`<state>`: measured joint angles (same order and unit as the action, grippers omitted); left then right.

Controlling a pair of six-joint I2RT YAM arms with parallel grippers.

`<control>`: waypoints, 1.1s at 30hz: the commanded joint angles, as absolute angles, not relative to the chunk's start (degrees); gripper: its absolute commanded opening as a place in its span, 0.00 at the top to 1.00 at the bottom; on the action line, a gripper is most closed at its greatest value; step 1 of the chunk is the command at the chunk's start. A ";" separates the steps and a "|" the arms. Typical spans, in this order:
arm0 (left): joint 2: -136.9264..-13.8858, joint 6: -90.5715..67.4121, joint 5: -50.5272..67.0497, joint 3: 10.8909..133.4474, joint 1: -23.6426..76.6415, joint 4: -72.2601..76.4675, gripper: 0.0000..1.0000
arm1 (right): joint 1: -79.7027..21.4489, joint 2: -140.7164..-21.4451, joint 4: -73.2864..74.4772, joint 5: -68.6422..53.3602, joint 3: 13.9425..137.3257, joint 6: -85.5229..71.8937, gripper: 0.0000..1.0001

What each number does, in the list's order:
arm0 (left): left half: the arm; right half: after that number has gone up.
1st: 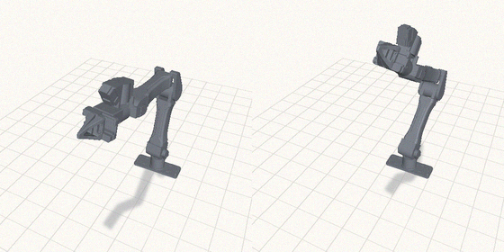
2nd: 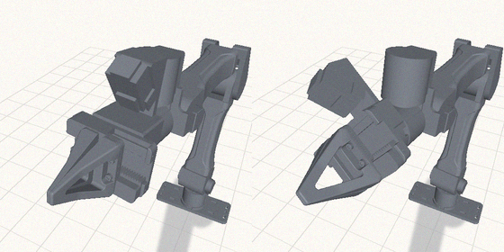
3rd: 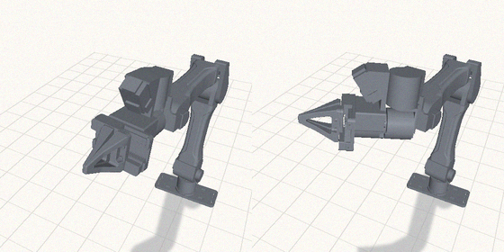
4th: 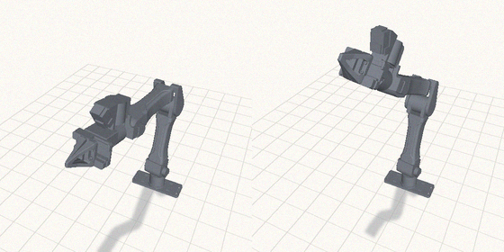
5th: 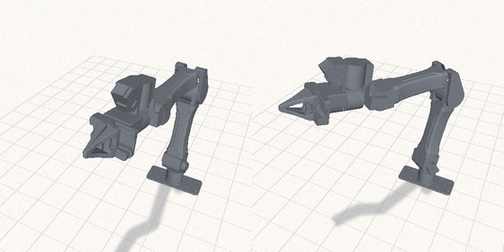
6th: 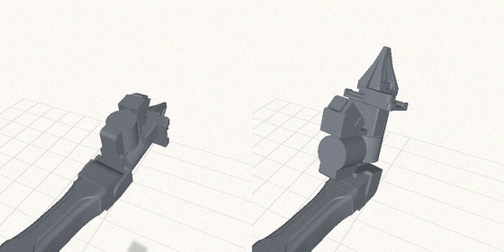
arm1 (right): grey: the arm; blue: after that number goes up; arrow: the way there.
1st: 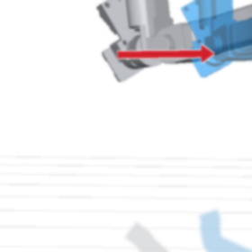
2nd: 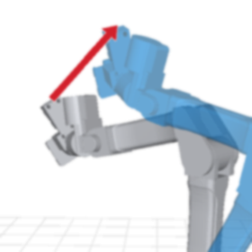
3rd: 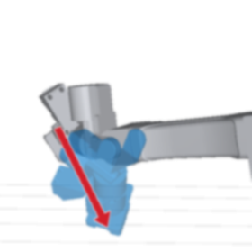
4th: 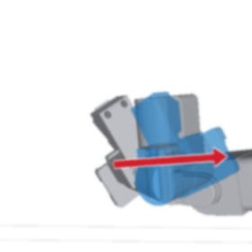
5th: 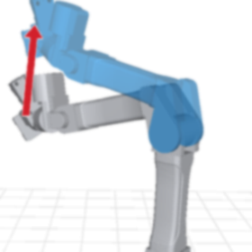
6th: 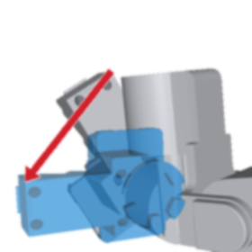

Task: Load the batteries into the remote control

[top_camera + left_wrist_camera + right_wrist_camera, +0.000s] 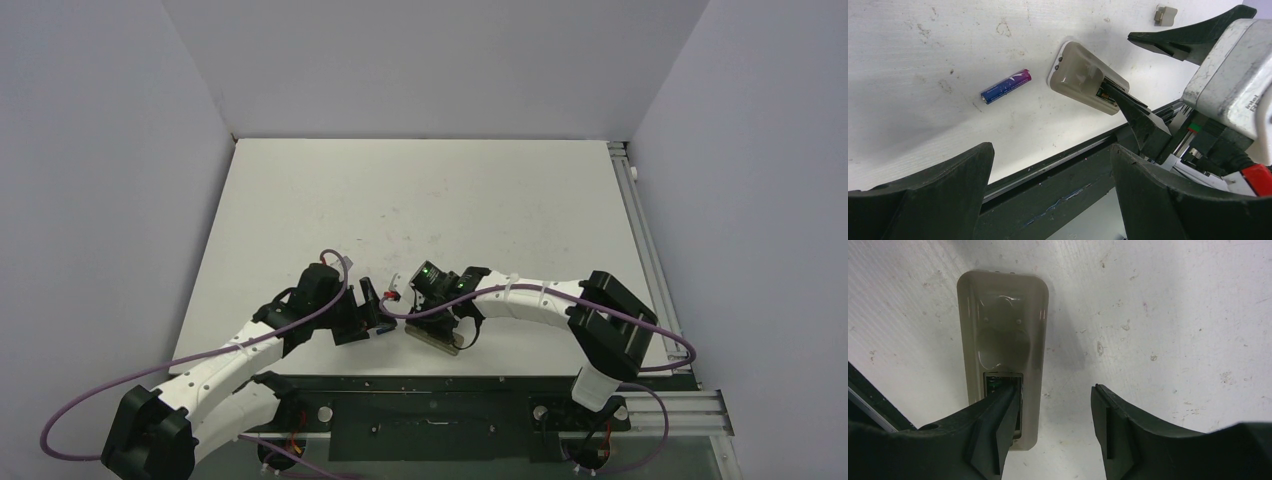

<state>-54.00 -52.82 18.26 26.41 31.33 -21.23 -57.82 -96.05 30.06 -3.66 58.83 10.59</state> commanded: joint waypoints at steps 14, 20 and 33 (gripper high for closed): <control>-53.17 -52.08 19.03 26.90 30.94 -20.33 0.16 | -58.13 -91.52 29.53 3.79 60.14 7.40 0.44; -53.26 -52.21 19.23 26.89 30.94 -20.11 0.16 | -58.18 -90.65 29.24 5.30 59.81 6.84 0.44; -55.96 -52.12 20.41 27.40 30.94 -17.57 0.16 | -57.21 -84.52 30.54 8.82 59.98 -1.95 0.44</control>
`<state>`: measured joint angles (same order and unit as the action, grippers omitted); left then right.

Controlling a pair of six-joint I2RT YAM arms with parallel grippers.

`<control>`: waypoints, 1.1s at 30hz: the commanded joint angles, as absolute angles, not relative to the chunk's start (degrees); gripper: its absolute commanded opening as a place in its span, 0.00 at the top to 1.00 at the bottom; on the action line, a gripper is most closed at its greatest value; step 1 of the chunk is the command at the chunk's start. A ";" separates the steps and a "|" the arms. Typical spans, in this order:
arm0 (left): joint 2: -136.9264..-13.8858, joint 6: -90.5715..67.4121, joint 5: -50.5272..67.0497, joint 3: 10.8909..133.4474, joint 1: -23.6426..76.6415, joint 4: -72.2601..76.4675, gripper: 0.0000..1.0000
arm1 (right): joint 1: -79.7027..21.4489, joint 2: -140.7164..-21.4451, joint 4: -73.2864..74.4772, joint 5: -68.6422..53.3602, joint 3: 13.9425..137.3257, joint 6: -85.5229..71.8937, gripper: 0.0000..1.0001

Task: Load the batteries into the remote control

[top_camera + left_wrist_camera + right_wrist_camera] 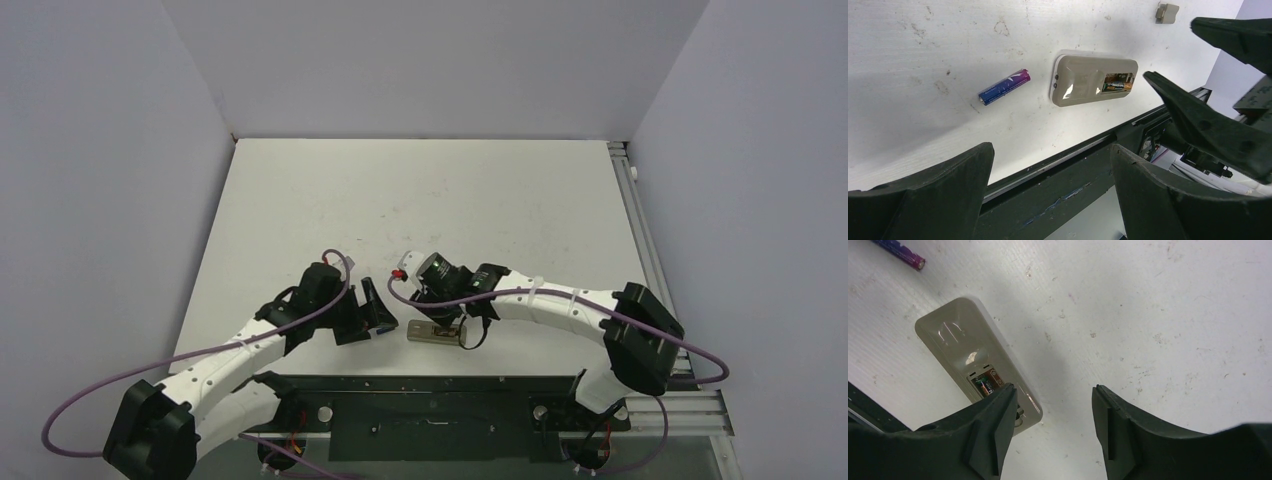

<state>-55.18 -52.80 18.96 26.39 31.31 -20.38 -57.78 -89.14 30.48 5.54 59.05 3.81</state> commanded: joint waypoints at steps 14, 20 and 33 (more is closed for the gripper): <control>-62.61 -52.47 22.32 29.92 33.00 -12.44 0.16 | -54.76 -71.50 24.99 7.78 51.75 -22.26 0.48; -65.76 -52.56 22.26 32.12 34.80 -11.40 0.17 | -54.70 -68.42 24.08 5.91 48.76 -30.49 0.51; -74.15 -53.05 21.67 36.33 37.72 -7.36 0.33 | -54.58 -64.91 24.92 10.00 44.74 -44.84 0.56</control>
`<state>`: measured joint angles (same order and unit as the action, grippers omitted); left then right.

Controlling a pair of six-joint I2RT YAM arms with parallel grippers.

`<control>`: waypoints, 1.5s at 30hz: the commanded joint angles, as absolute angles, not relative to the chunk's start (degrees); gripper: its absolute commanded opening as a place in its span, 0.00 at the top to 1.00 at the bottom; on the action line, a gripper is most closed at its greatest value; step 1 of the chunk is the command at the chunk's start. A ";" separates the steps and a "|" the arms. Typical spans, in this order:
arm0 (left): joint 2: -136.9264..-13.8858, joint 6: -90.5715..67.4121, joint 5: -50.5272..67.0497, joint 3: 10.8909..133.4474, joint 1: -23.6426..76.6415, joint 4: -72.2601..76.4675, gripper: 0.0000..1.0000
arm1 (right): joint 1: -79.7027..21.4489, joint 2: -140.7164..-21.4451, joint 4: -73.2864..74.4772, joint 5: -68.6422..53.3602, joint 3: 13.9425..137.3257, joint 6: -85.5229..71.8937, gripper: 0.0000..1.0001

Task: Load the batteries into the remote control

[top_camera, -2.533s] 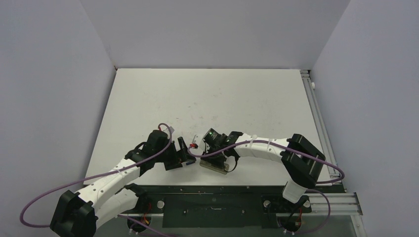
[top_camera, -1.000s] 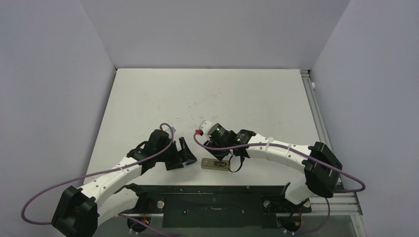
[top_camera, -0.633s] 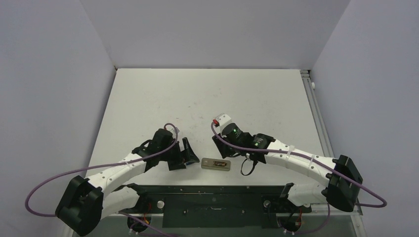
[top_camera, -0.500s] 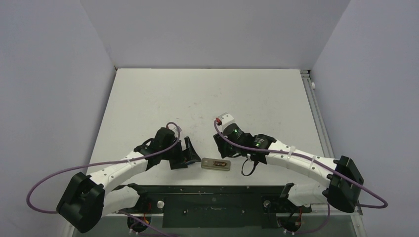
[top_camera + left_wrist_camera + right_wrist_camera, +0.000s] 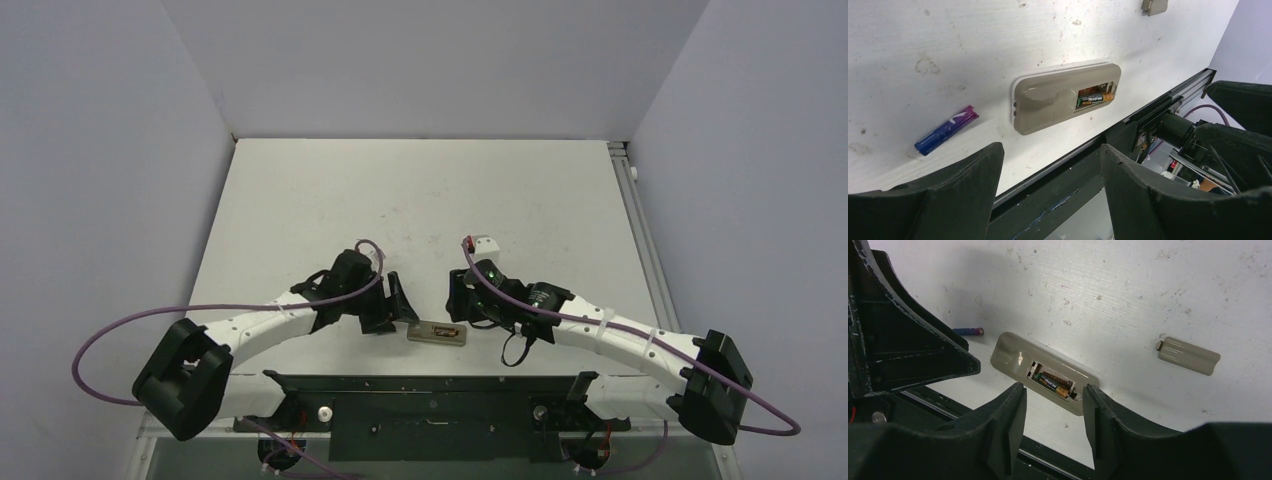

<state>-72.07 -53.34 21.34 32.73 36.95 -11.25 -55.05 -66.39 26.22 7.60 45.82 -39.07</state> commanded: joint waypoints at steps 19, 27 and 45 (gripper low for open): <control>-80.86 -49.19 16.25 39.85 40.70 -9.31 0.50 | -54.58 -64.41 19.20 8.15 38.43 -52.76 0.56; -83.63 -48.05 14.76 41.33 42.38 -9.99 0.58 | -54.57 -64.49 14.78 6.60 35.64 -56.49 0.56; -84.24 -47.23 12.98 41.12 43.77 -11.25 0.61 | -54.99 -66.17 14.12 6.51 33.97 -59.05 0.61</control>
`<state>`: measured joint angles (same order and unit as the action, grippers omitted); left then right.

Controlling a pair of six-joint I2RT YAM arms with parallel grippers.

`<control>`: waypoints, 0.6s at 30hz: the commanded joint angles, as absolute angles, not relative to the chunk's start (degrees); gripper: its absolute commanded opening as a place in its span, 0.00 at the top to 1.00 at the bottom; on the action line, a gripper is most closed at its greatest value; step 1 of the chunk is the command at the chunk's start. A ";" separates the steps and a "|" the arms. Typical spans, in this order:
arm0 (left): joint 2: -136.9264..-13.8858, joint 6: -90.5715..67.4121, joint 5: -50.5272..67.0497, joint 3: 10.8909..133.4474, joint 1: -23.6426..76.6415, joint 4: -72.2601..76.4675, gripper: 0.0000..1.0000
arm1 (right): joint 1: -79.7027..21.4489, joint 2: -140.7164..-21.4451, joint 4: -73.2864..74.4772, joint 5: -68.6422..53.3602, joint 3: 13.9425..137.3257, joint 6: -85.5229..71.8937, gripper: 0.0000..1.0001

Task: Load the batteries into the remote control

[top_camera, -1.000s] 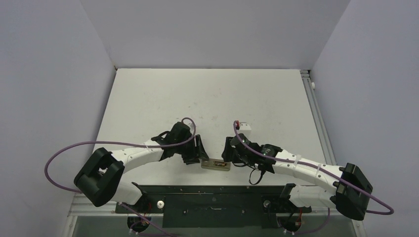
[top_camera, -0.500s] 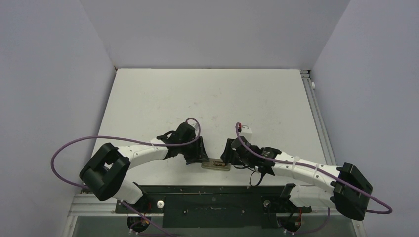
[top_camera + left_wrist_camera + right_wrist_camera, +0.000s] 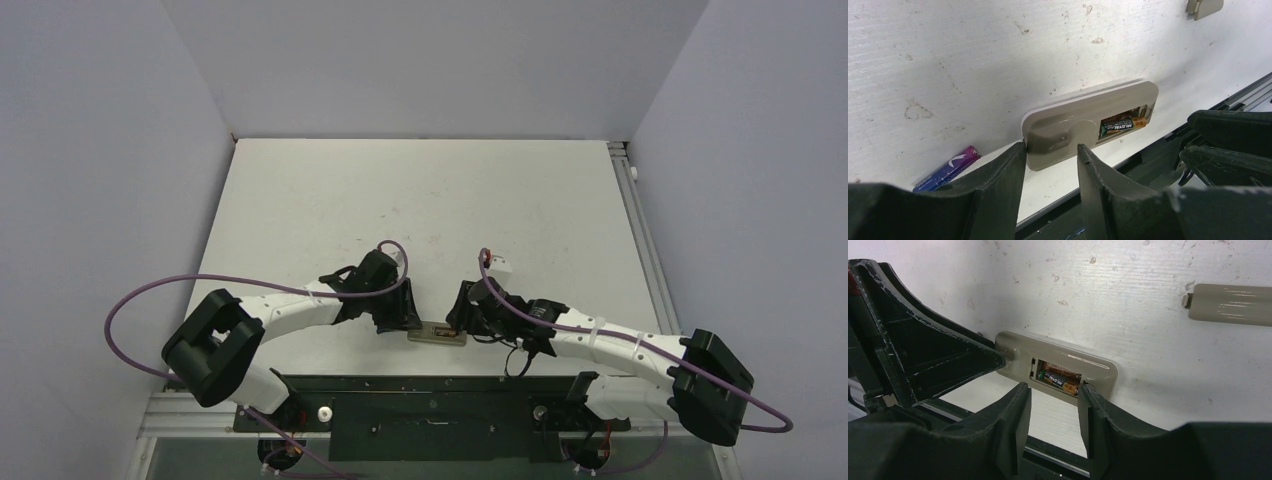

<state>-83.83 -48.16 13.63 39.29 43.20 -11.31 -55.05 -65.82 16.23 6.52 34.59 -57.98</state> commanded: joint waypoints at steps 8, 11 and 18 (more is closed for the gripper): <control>-84.42 -47.37 12.93 41.09 44.54 -11.25 0.65 | -55.70 -67.89 13.76 5.98 33.85 -59.62 0.65; -84.22 -47.46 12.87 40.88 44.57 -11.39 0.65 | -56.19 -68.60 13.49 5.75 34.05 -59.72 0.67; -83.43 -47.79 12.67 40.04 44.73 -11.38 0.66 | -57.03 -70.65 13.68 5.93 34.61 -59.42 0.69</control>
<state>-84.33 -47.77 13.21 39.29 44.23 -11.92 -56.38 -69.69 15.81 5.56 33.95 -59.20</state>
